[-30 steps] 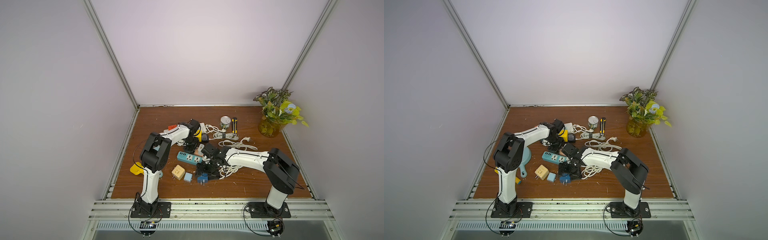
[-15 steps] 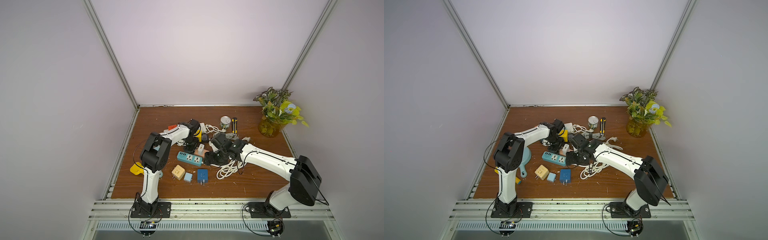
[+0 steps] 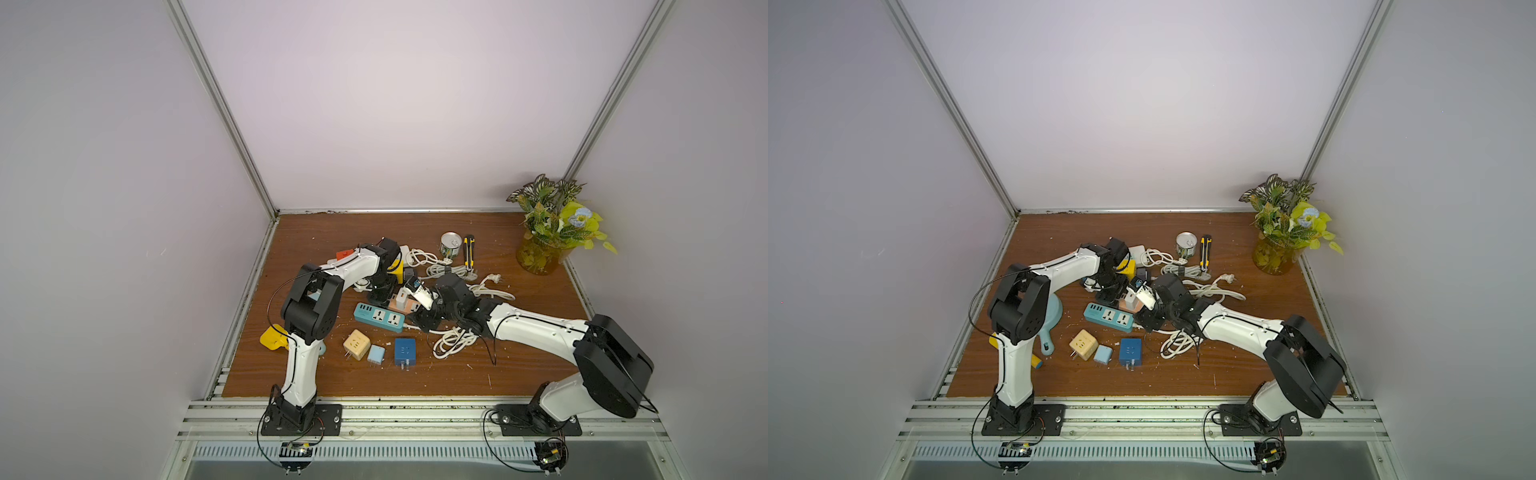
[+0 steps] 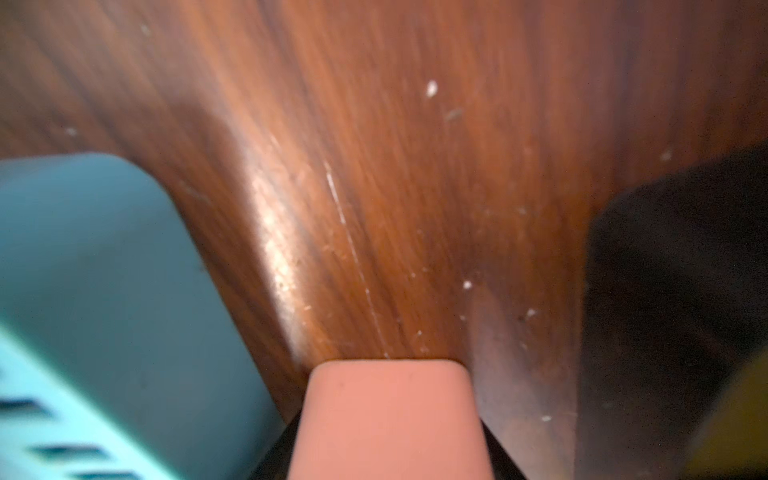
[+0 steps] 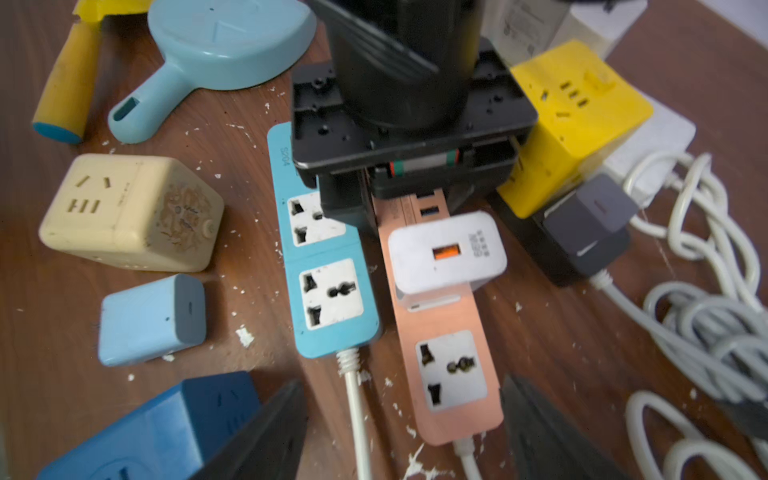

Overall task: Pull the plug off the socket
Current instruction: Remove the plug from the socket.

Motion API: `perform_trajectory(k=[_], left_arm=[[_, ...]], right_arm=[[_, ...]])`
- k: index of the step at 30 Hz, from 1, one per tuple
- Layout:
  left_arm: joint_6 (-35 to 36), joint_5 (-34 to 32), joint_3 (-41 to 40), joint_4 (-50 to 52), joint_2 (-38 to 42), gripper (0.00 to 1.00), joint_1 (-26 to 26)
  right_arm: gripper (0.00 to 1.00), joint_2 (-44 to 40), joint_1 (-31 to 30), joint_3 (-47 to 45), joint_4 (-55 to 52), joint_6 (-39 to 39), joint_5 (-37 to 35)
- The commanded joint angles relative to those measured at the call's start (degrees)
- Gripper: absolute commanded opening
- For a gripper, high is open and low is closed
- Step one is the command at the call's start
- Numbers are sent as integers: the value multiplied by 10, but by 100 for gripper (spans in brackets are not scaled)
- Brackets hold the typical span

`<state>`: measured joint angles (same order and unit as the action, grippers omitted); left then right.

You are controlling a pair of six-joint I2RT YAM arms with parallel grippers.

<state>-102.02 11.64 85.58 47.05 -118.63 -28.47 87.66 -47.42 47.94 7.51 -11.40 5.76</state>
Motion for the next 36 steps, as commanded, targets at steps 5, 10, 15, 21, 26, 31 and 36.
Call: perform_trajectory(k=[5, 10, 15, 21, 26, 31, 36], left_arm=[[-9, -8, 7, -25, -50, 15, 3], [-10, -5, 7, -25, -51, 15, 3], [-9, -6, 7, -25, -51, 15, 3], [-8, -5, 11, -25, -56, 14, 3], [-8, -6, 12, -24, -55, 14, 3], [-8, -6, 12, -23, -56, 14, 3], [-8, -6, 12, -22, -57, 14, 3]], right_arm=[[83, 69, 12, 53, 86, -89, 18], [82, 107, 19, 83, 92, -89, 22], [81, 121, 30, 87, 94, -87, 38], [75, 134, 32, 96, 81, -94, 68], [57, 152, 33, 117, 62, -95, 81], [40, 158, 33, 130, 46, -97, 88], [26, 132, 33, 138, 39, -98, 91]])
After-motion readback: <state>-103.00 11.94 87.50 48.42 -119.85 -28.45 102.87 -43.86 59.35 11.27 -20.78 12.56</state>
